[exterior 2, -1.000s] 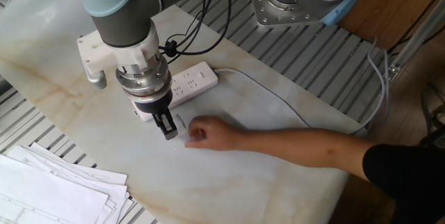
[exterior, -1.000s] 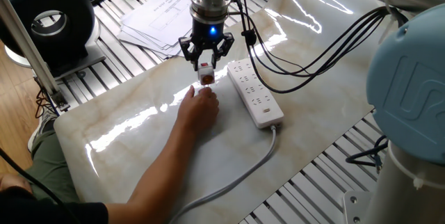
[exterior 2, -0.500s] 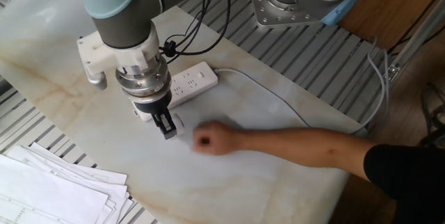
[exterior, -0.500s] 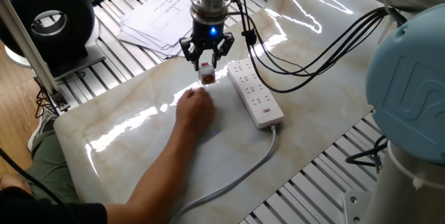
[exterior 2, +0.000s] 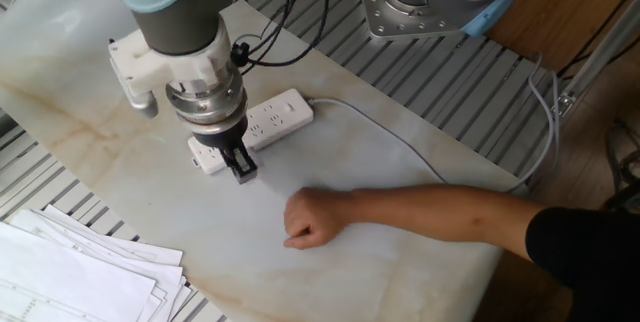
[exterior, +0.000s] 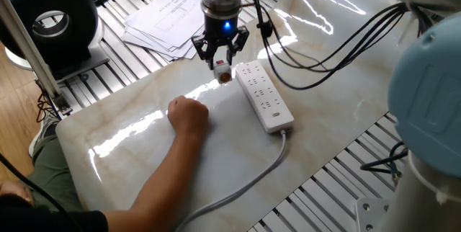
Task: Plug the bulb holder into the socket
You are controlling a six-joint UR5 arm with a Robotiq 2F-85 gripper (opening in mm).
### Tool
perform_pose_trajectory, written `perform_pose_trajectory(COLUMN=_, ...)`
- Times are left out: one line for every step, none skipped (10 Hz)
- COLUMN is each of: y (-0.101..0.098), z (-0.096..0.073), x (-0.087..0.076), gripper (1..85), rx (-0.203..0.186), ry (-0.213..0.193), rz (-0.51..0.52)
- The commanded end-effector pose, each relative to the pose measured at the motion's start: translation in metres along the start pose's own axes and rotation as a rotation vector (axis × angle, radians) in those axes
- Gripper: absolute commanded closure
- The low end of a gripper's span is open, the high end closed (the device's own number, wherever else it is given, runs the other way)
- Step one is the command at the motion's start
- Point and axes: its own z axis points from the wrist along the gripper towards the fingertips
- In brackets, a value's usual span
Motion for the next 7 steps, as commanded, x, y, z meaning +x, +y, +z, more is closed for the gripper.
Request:
perform_pose_trajectory(y=-0.021, z=-0.024, x=0.000, gripper=84.3, rx=0.102, ry=-0.030, rz=-0.320)
perform_pose_trajectory(y=-0.024, z=-0.031, x=0.013, gripper=84.3, rx=0.110, ry=0.010, rz=-0.446)
perform_pose_trajectory(y=-0.025, z=-0.038, x=0.025, gripper=84.3, rx=0.109, ry=0.045, rz=-0.553)
perform_pose_trajectory(y=-0.027, z=-0.043, x=0.032, gripper=84.3, rx=0.105, ry=0.056, rz=-0.656)
perform_pose_trajectory(y=-0.032, z=-0.046, x=0.033, gripper=84.3, rx=0.092, ry=0.044, rz=-0.761)
perform_pose_trajectory(y=-0.037, z=-0.046, x=0.029, gripper=84.3, rx=0.070, ry=0.011, rz=-0.878)
perform_pose_trajectory(y=-0.040, z=-0.045, x=0.028, gripper=84.3, rx=0.052, ry=-0.009, rz=-0.965)
